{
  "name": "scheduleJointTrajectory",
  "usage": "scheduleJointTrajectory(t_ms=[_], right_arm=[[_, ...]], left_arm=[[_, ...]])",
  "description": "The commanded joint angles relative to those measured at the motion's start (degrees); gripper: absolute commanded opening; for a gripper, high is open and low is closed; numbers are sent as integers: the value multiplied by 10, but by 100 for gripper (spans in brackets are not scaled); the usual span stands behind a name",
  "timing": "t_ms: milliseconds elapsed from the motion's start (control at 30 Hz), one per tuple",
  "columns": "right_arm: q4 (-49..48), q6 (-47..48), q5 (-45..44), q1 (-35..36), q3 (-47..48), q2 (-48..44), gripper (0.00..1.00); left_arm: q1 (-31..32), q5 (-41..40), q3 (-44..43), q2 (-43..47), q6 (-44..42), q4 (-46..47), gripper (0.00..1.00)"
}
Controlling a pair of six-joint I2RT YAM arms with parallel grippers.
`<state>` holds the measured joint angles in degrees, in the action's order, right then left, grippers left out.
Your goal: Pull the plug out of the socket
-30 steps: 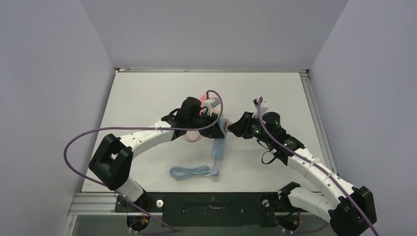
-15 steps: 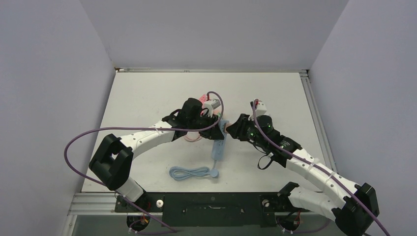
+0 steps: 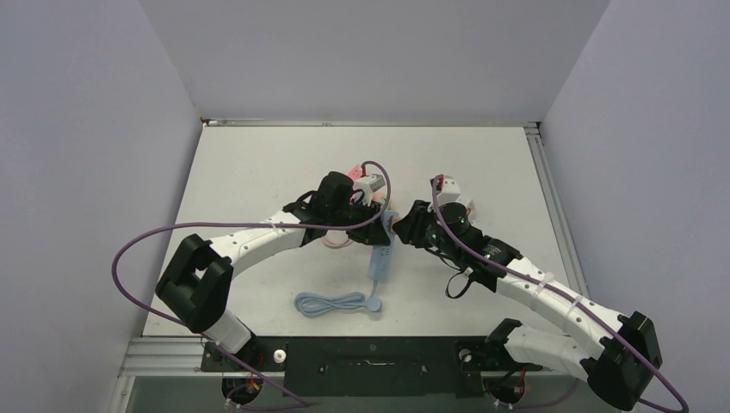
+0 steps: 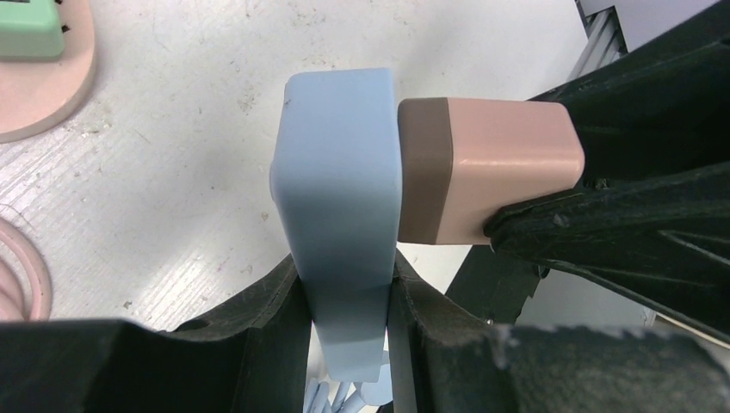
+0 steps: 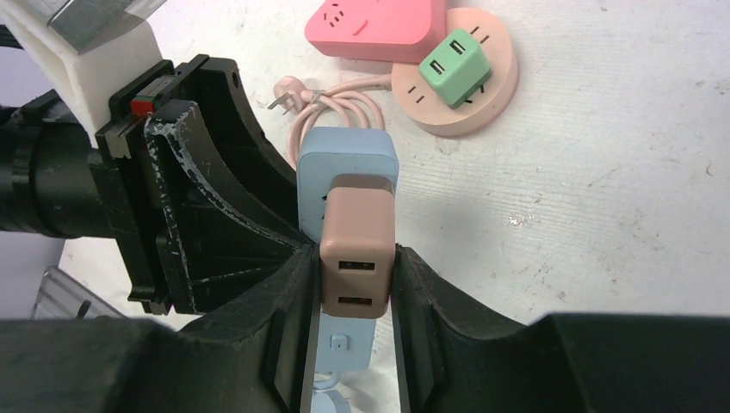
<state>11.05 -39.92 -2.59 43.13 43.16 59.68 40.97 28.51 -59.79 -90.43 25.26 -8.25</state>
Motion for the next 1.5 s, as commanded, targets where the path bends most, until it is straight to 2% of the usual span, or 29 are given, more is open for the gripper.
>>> scheduleJointTrajectory(t_ms=[0,200,367,533,667,800,900,1000,1300,1467], right_arm=[[-79,35,97,-24,-18,-37,5],[-159,30,262,-112,-75,-74,5],[-154,42,278,-118,-72,-89,5],[-138,39,261,-118,-63,-94,5],[-122,17,223,-112,-50,-88,5],[-45,1,126,-72,-9,-57,5],[-1,-7,43,-14,27,-27,5],[12,-14,10,10,47,-3,5],[-9,-2,21,17,44,-4,5],[-61,29,102,14,25,-27,5]], left_arm=[[1,78,-28,23,-4,60,0],[3,116,-18,36,-2,102,0],[3,121,-15,43,-2,110,0],[3,98,-17,45,-2,100,0],[3,37,-30,41,-16,34,0],[3,5,-35,41,-20,12,0],[2,-6,-37,40,-20,5,0],[2,-8,-38,42,-22,2,0],[1,12,-37,48,-28,11,0],[-1,53,-37,48,-28,30,0]])
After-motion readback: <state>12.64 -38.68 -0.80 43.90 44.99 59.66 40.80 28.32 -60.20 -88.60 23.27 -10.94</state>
